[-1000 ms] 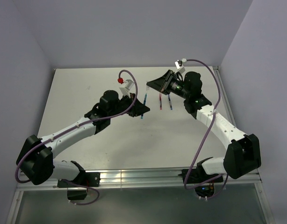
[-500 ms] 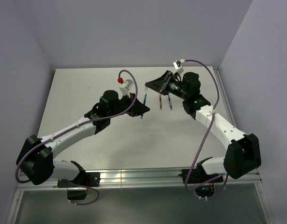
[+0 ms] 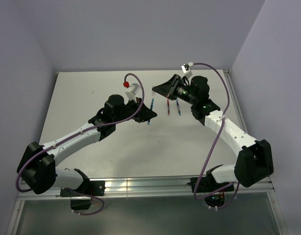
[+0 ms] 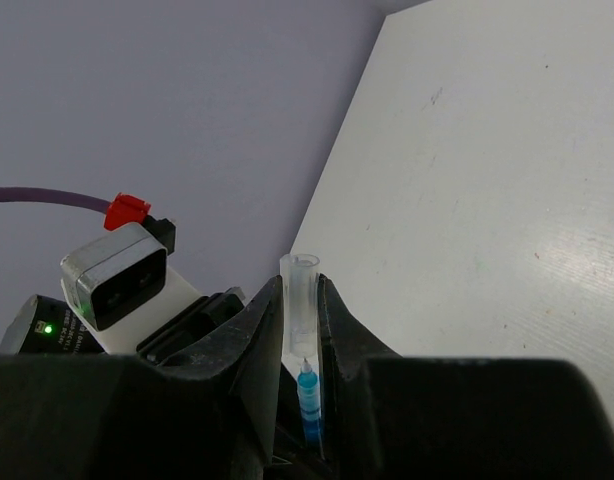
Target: Insert the pens into the pen caps
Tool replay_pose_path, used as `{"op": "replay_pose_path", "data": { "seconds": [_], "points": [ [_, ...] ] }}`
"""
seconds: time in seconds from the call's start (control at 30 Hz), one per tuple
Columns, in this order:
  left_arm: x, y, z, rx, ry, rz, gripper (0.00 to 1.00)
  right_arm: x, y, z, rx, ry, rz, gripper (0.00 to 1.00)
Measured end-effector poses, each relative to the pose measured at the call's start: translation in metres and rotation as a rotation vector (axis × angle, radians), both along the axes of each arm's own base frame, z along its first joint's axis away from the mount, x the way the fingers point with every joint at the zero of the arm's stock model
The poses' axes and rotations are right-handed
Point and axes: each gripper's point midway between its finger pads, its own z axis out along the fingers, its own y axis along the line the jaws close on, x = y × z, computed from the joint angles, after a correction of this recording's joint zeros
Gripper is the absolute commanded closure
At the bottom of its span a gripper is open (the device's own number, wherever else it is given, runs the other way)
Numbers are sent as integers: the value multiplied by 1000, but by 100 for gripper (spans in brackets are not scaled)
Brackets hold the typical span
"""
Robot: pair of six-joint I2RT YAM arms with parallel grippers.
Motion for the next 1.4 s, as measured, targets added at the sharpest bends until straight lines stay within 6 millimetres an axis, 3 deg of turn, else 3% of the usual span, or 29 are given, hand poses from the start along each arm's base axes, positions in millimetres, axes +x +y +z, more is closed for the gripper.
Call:
{"op": "replay_pose_path", "data": {
  "seconds": [1.07, 1.4],
  "points": [
    [5, 6, 3, -6, -2, 20, 100, -6, 11, -9, -42, 1, -2, 100],
    [6, 8, 11, -24, -15, 24, 100, -10, 13, 3, -87, -92, -76, 100]
  ]
}}
